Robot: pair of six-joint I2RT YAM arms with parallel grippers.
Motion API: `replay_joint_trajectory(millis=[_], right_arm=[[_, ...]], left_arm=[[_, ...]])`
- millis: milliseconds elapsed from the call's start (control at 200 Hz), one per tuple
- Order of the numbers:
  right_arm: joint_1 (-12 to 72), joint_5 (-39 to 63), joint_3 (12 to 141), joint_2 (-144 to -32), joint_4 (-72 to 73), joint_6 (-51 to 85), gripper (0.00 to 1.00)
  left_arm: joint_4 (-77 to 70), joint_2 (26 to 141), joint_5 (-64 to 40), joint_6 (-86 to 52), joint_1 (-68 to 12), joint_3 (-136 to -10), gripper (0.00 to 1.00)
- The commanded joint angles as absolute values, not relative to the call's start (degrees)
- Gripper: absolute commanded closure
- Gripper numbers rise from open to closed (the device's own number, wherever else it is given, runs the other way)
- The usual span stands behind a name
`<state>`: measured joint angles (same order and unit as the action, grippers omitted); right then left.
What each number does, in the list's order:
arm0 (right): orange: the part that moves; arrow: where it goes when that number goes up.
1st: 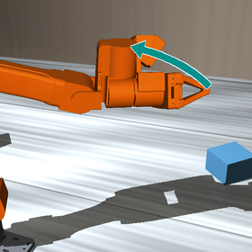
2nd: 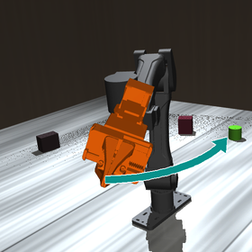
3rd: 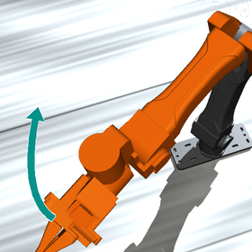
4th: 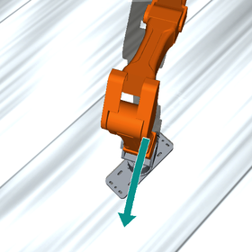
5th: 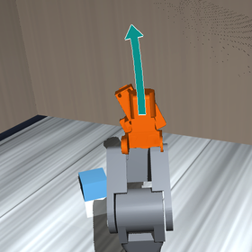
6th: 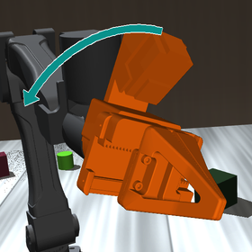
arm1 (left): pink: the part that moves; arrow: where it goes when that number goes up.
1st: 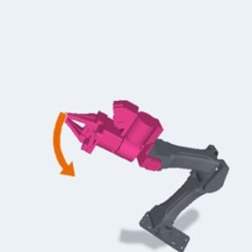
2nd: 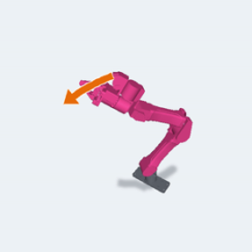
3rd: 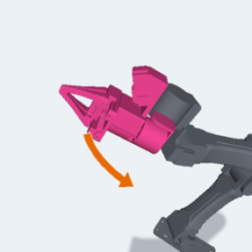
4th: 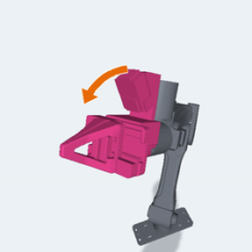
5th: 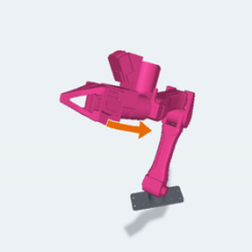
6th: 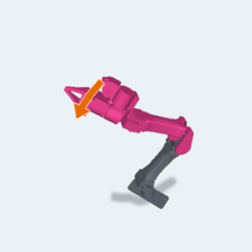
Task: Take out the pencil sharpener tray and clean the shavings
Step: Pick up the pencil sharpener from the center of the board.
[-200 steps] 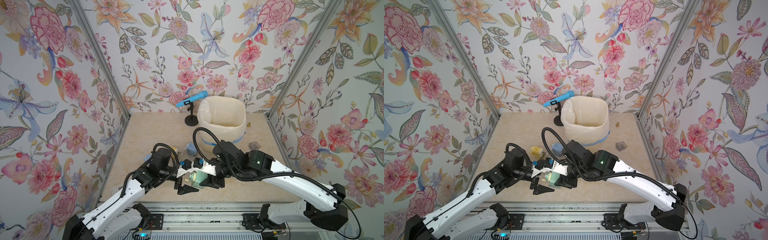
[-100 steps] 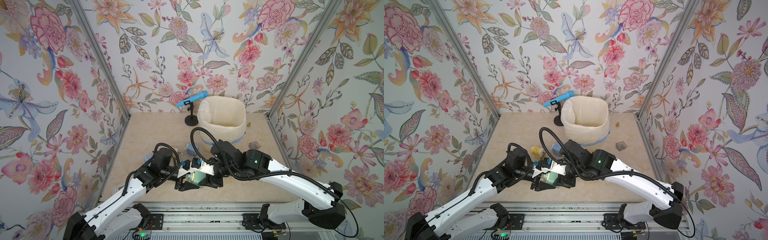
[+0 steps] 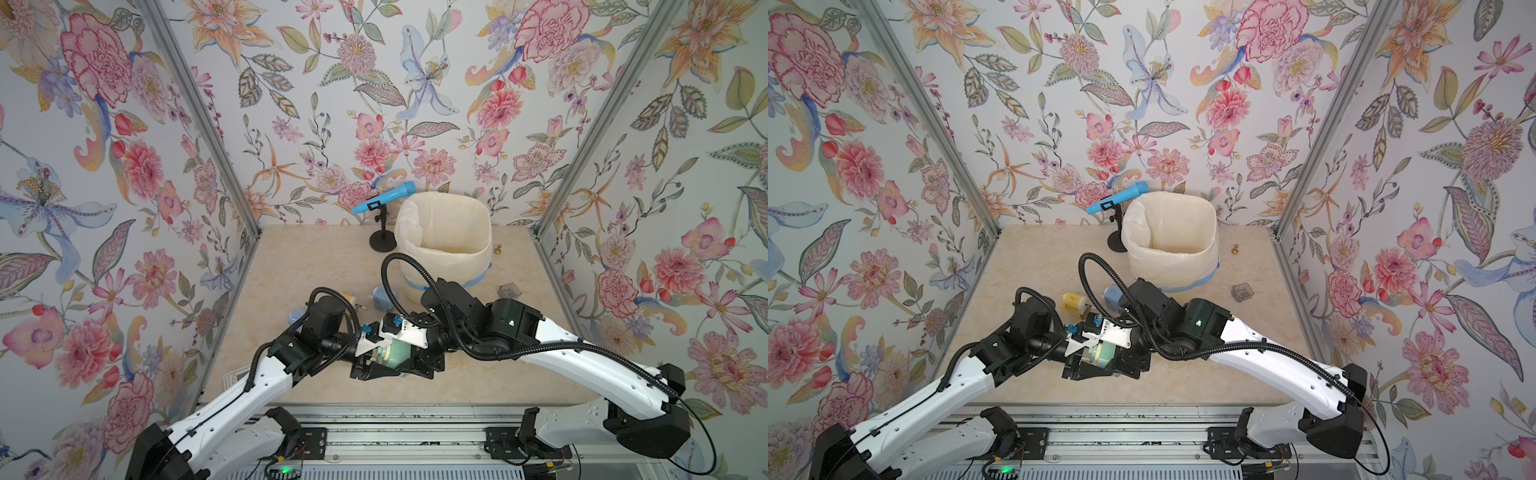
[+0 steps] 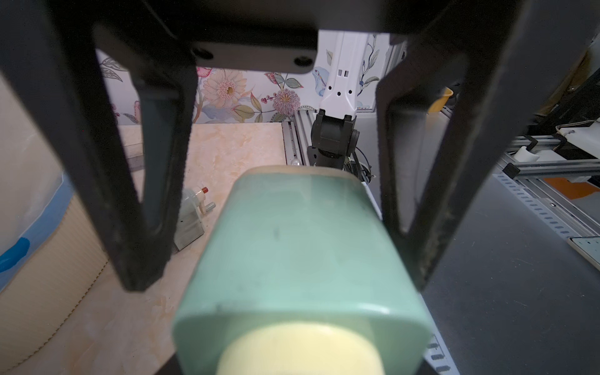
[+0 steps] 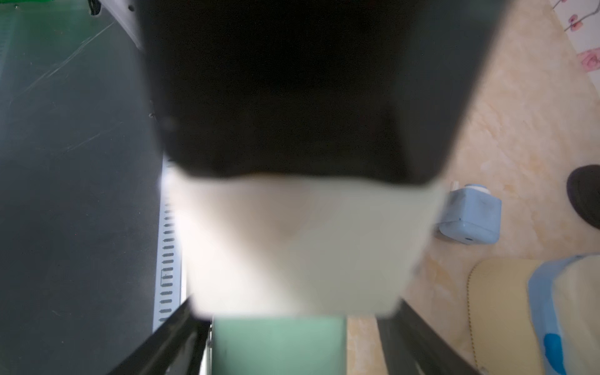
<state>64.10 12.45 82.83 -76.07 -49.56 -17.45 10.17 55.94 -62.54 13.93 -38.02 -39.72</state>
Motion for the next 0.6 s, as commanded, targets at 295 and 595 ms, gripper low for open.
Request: replay_joint_trajectory(millis=[295,595], right_arm=[[49.0,14.0,70.7,-54.7,-28.1,-7.6,0.0],[31.1,31.2,59.7,-48.4,-21.6,1.1,0.09]], left_arm=[[-3.9,55.3,-55.9,8.0,-38.8,-38.6,0.72],[-10.2,60.4,-59.8,-2.9,-38.6,-50.3,0.7]])
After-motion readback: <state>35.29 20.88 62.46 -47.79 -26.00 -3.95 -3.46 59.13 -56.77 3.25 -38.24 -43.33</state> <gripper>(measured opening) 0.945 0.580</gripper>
